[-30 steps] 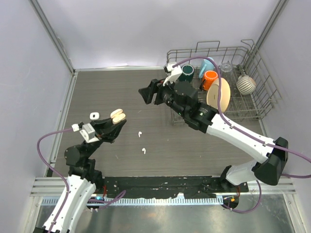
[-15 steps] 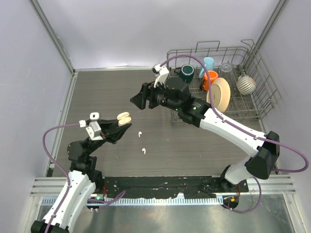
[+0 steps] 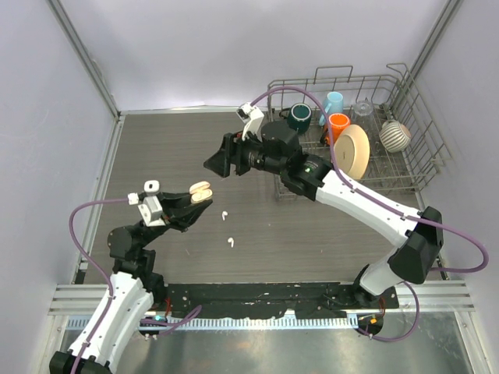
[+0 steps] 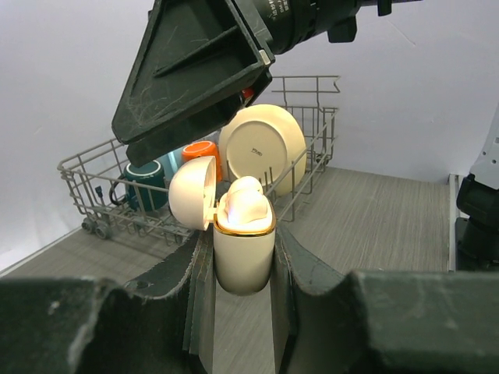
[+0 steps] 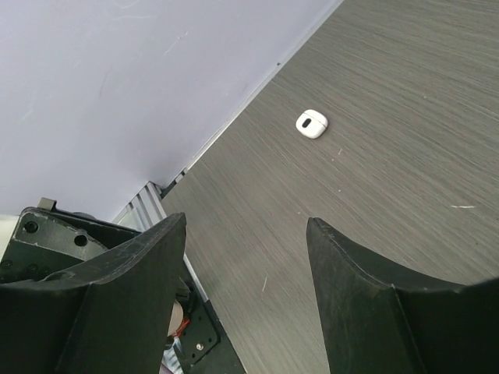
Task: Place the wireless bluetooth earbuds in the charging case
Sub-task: Close the charging case.
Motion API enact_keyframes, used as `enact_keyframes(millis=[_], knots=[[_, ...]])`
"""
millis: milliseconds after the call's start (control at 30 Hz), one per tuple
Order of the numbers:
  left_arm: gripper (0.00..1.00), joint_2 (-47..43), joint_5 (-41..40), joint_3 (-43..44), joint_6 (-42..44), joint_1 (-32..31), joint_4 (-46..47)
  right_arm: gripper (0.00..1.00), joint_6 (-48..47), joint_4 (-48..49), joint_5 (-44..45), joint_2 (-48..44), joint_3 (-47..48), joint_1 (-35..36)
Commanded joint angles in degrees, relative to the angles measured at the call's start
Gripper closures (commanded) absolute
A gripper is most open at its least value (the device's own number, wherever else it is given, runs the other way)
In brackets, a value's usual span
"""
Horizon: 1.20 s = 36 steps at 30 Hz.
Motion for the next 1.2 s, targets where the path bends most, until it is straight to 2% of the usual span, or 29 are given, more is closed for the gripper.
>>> enact_keyframes(millis=[0, 300, 600, 700, 733, 800, 833, 867, 900, 933, 1000, 1167], knots=[[1.0, 0.0, 0.9, 1.6, -1.8, -0.3, 4.2, 0.32, 1.9, 4.3, -4.6, 0.8, 1.0, -0.2], [1.0, 0.5, -0.5, 1.2, -3.4, -0.3, 4.5, 0.35, 2.2, 5.3, -16.2, 0.6, -1.6, 0.0], [1.0, 1.7, -2.9, 1.5, -4.0, -0.3, 2.8, 0.37, -1.7, 5.5, -16.8, -5.5, -10.2, 0.7], [1.0, 2.2, -3.1, 1.8, -4.2, -0.2, 2.1, 0.37, -0.1, 4.4, -6.1, -7.4, -11.7, 0.7], [1.0, 2.5, -3.2, 2.2, -4.2, -0.3, 1.1, 0.36, 0.9, 3.5, 3.8, -8.2, -12.9, 0.7], [1.0, 2.6, -3.7, 3.4, -4.4, -0.3, -5.4, 0.36, 3.7, 2.4, 9.7, -9.0, -14.8, 0.3], [1.0, 2.8, -7.4, 5.8, -5.1, -0.2, -9.7, 0.36, 4.4, 2.3, 12.8, -9.3, -15.3, 0.0], [1.0, 3.4, -9.7, 7.6, -5.4, -0.2, -15.0, 0.36, 4.9, 2.1, 12.9, -10.0, -15.6, -0.3], [1.0, 4.2, -11.9, 11.2, -6.0, -0.3, -25.4, 0.36, 5.5, 2.1, 12.7, -10.2, -16.3, -0.4], [1.0, 5.2, -15.6, 13.0, -6.3, -0.2, -29.9, 0.36, 5.8, 2.0, 12.6, -10.5, -16.7, -0.7], [1.0, 9.8, -16.6, 16.3, -7.6, -0.3, -37.5, 0.36, 6.5, 2.0, 12.6, -11.2, -17.5, -0.7], [1.0, 22.3, -14.5, 18.7, -16.2, -0.2, -38.8, 0.36, 7.3, 1.9, 12.2, -11.9, -18.2, -0.9]])
